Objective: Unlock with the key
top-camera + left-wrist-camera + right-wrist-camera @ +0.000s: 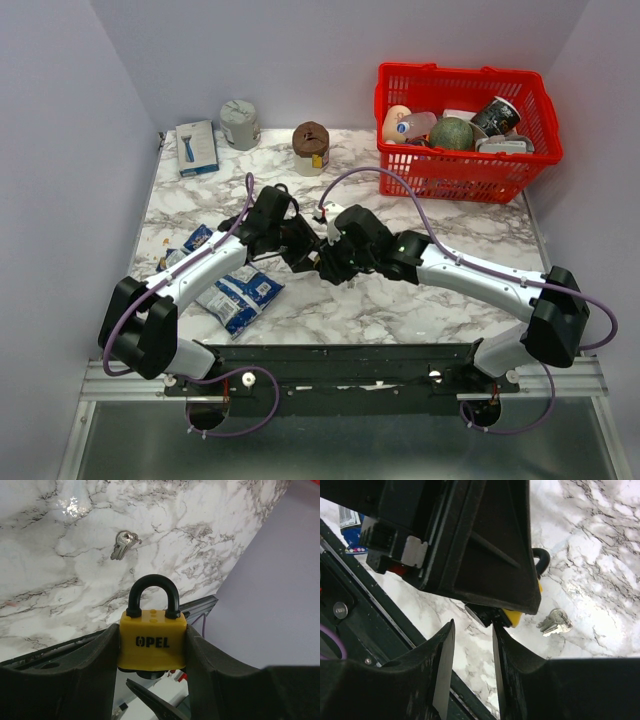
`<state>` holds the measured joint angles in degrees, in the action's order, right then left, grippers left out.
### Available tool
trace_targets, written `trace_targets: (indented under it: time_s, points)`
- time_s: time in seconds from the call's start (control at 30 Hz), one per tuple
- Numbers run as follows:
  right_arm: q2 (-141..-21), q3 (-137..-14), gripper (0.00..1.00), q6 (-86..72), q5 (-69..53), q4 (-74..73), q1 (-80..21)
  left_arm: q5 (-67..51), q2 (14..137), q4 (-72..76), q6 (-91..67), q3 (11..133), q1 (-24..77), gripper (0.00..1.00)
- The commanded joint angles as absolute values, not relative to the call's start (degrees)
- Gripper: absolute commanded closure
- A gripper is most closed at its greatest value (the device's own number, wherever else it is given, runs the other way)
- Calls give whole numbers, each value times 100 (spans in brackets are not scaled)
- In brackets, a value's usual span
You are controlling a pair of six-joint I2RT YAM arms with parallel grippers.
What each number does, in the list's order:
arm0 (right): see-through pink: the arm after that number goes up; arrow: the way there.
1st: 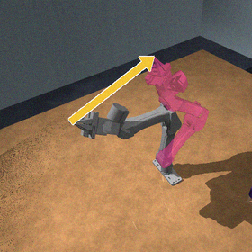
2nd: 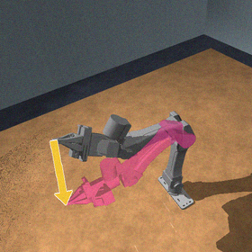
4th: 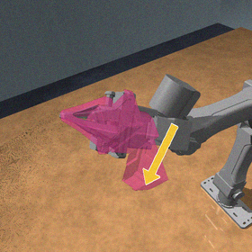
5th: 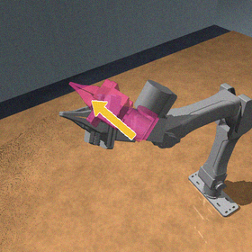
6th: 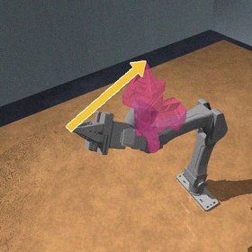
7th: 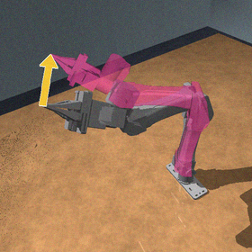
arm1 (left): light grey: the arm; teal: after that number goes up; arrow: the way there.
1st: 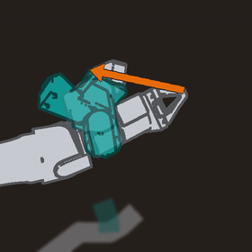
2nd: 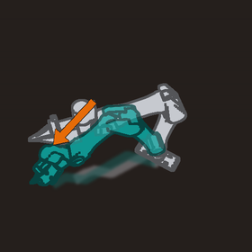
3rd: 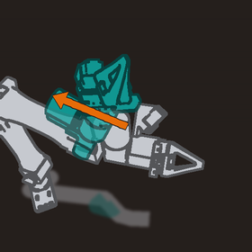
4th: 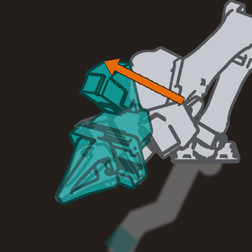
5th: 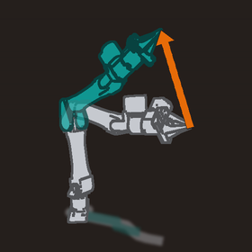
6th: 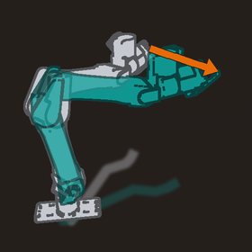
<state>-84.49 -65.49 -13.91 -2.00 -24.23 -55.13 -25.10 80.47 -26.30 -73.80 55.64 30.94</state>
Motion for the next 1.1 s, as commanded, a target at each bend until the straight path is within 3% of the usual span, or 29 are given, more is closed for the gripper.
trace_targets:
  time_s: [0.0, 0.87, 1.07]
  points:
    - [-8490, -6724, 57, -1072, -387, -1960, -5520, -2944, 7822, -2479, -7436, 5625, 3138, 100]
    - [-8429, -7110, 61, -667, -1213, -2452, -6372, -2927, 7998, -2364, -7471, 5607, 3138, 100]
    - [-8069, -6996, 59, -1177, -493, -2443, -6294, -2865, 7937, -2356, -7471, 5590, 3138, 100]
